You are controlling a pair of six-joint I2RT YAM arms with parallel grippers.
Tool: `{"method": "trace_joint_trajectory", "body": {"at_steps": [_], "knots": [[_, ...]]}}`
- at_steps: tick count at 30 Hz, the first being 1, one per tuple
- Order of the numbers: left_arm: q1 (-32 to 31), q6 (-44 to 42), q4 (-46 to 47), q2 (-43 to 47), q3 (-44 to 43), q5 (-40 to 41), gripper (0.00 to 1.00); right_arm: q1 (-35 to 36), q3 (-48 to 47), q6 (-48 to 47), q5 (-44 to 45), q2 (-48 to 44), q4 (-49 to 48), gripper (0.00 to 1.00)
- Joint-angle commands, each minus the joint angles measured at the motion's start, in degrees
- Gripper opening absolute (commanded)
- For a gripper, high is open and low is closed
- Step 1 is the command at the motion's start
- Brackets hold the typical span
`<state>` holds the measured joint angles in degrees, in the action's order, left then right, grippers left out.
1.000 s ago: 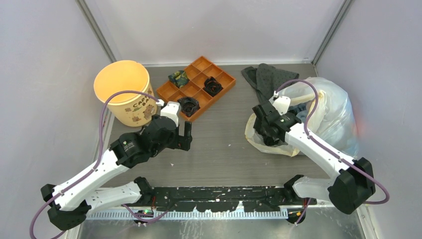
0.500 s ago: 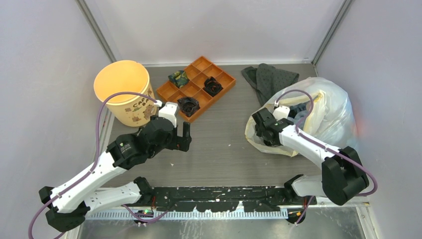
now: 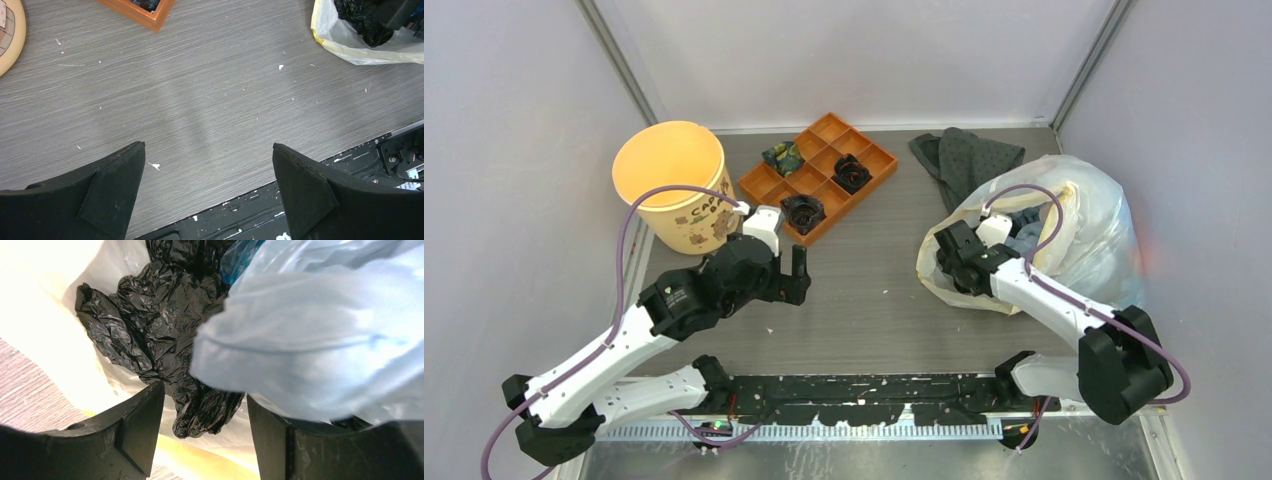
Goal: Put the trash bags into the trash bin
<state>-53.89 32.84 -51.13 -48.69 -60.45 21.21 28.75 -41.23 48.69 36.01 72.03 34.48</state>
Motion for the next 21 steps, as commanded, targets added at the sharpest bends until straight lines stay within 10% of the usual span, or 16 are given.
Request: {"method": "trace_joint_trajectory", "body": {"at_steps": [1, 21], "knots": [[0.1, 0.9, 0.3, 1.2, 0.1, -0.5, 1.00, -0.1, -2.3, 1.3, 3.6, -4.1, 1.4, 0.67], [0.1, 0.7, 1.8, 0.1, 0.4, -1.9, 1.00, -0.1, -7.5, 1.3, 13.8, -8.8, 9.0, 0.87]]}}
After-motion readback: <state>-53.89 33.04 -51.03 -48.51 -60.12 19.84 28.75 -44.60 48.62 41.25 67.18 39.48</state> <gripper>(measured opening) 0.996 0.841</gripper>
